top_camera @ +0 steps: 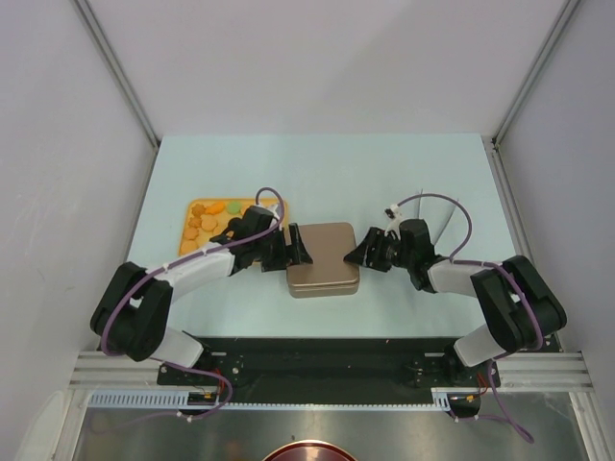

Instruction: Pack the cookies

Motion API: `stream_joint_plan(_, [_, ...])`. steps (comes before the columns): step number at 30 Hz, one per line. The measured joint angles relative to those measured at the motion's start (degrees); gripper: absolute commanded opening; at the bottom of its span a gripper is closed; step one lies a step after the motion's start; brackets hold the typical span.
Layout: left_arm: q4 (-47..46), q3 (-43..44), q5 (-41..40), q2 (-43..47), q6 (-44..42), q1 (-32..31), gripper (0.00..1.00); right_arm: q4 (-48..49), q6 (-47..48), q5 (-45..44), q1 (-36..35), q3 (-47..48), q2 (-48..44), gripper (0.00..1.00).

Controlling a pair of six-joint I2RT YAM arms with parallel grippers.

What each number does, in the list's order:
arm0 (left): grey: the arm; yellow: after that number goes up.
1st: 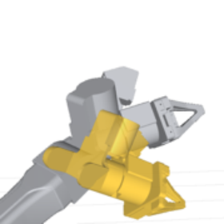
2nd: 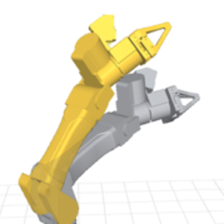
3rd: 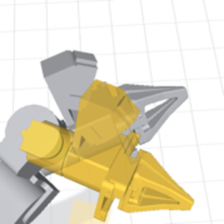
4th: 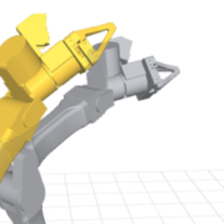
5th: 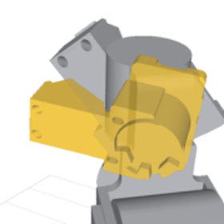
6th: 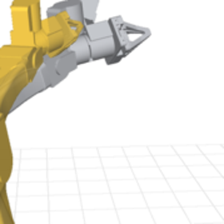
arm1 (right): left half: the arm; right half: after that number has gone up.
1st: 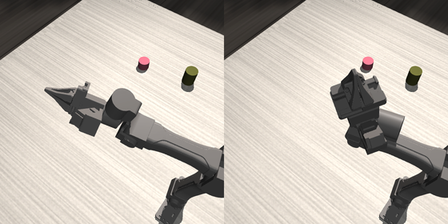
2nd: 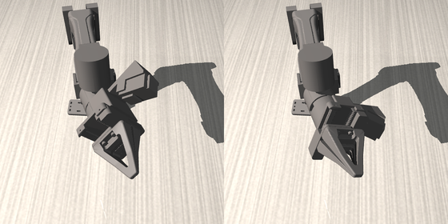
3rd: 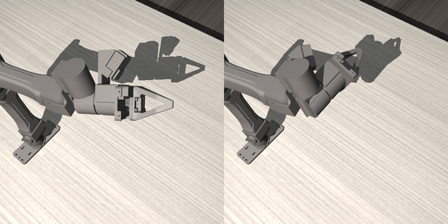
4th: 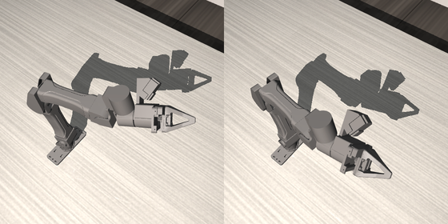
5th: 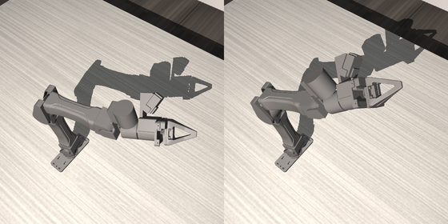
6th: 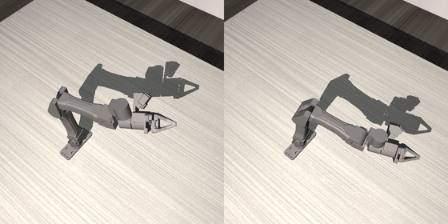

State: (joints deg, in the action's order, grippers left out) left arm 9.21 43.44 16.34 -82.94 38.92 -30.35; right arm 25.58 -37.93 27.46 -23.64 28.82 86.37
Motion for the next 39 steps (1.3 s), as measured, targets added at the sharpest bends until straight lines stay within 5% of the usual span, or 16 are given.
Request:
stream_joint_plan(14, [1.07, -0.87, -1.22, 0.74, -0.13, -2.73, 0.86, 3.91, -1.07, -0.04, 0.61, -4.59, -3.17, 0.51])
stream_joint_plan(24, [1.18, -1.55, -0.87, 2.25, 0.15, -3.34, 0.92, 4.96, -1.03, 1.09, 1.22, -6.67, -4.02, 0.67])
stream_joint_plan(39, [0.26, -2.38, -0.94, 4.5, 0.09, -3.34, 0.81, 6.62, -1.16, 2.21, 1.49, -8.81, -5.16, 0.5])
